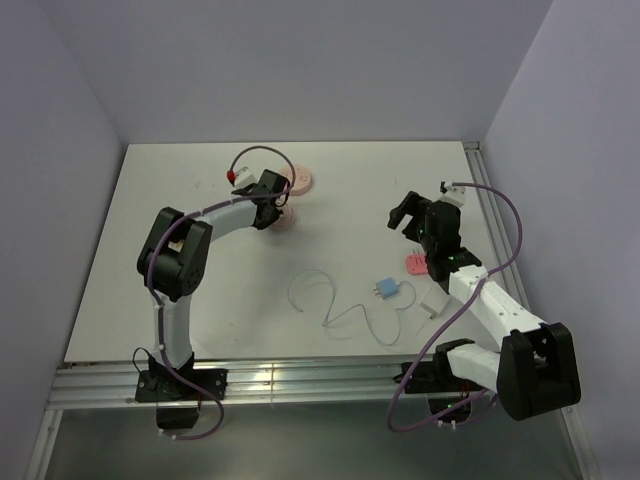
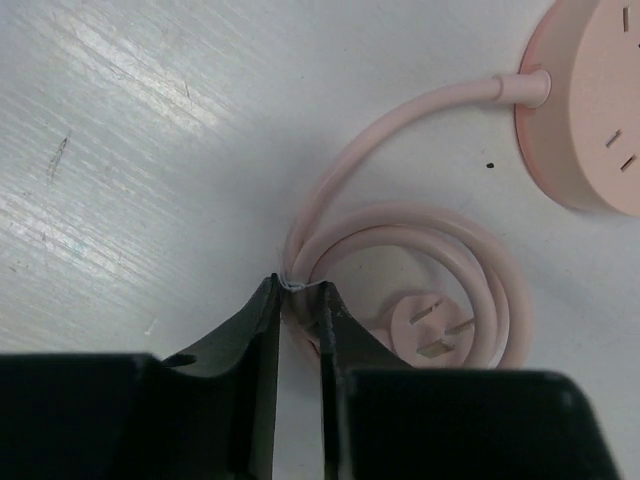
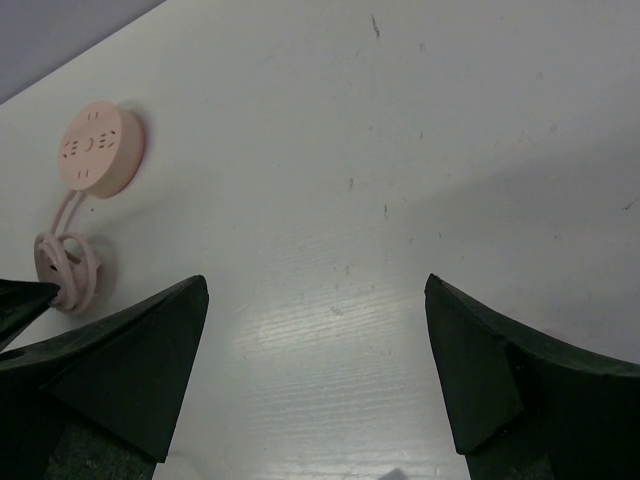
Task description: Insert the plug
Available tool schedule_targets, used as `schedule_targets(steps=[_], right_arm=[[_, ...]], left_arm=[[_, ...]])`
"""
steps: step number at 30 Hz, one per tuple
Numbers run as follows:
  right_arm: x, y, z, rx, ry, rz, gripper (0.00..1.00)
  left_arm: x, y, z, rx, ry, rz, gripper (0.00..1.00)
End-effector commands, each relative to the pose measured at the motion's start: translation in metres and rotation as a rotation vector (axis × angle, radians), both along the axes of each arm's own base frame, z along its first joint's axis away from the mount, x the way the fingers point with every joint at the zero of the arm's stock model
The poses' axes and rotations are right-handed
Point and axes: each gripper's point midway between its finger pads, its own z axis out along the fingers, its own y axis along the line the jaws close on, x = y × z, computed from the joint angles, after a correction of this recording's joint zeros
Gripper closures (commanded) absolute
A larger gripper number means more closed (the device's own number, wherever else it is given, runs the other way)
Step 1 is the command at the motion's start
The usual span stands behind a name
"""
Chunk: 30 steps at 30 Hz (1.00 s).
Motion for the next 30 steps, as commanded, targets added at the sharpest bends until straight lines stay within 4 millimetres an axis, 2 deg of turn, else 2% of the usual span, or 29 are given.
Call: schedule_targets(steps=[1,4,6,7,9,10,11,16,22,24,26,27,30], right_arm=[[0.007,0.0,0.018,0.014,-0.045,-0.006,0.05],[0.008,0.002,0.018,0.016,-0.034,0.003,0.05],[0.007,0.002,0.012,0.017,-0.005,-0.002,0.06],[0.01,0.001,0.015,0.02,-0.001,-0.01,0.06],[0.007,-0.006,0.004,0.013,0.062,-0.061,0.06],[0.01,-0.008,0.01,0.012,0.057,-0.078,0.06],[0.005,-0.013,0.0,-0.01,0.104,-0.102,0.06],[-0.004,0.0,-0.006,0.017,0.185,-0.05,0.09],[-0.047,0.021,-0.033,-0.044,0.331,0.028,0.11],[-0.063,0.026,-0.033,-0.012,0.341,0.057,0.12],[-0.076,0.03,-0.028,0.022,0.345,0.083,0.13],[-0.081,0.03,-0.028,0.028,0.35,0.083,0.13],[-0.096,0.029,-0.029,0.051,0.384,0.077,0.13]], left_arm=[[-0.019,0.01,-0.014,0.012,0.063,-0.005,0.84],[-0.034,0.012,-0.016,-0.004,0.078,-0.017,1.0],[-0.041,0.014,-0.014,-0.013,0.081,-0.025,1.0],[-0.052,0.015,-0.022,-0.02,0.11,-0.039,1.0],[-0.061,0.014,-0.025,-0.041,0.118,-0.053,1.0],[-0.073,0.017,-0.03,-0.052,0.142,-0.058,1.0],[-0.079,0.017,-0.031,-0.057,0.15,-0.06,1.0],[-0.117,0.016,-0.036,-0.13,0.174,-0.11,1.0],[-0.146,0.003,-0.025,-0.215,0.148,-0.187,1.0],[-0.153,0.001,-0.022,-0.233,0.138,-0.203,1.0],[-0.156,-0.009,-0.013,-0.26,0.109,-0.233,0.99],[-0.16,-0.011,-0.013,-0.259,0.108,-0.241,0.98],[-0.17,-0.027,-0.006,-0.266,0.091,-0.288,0.82]])
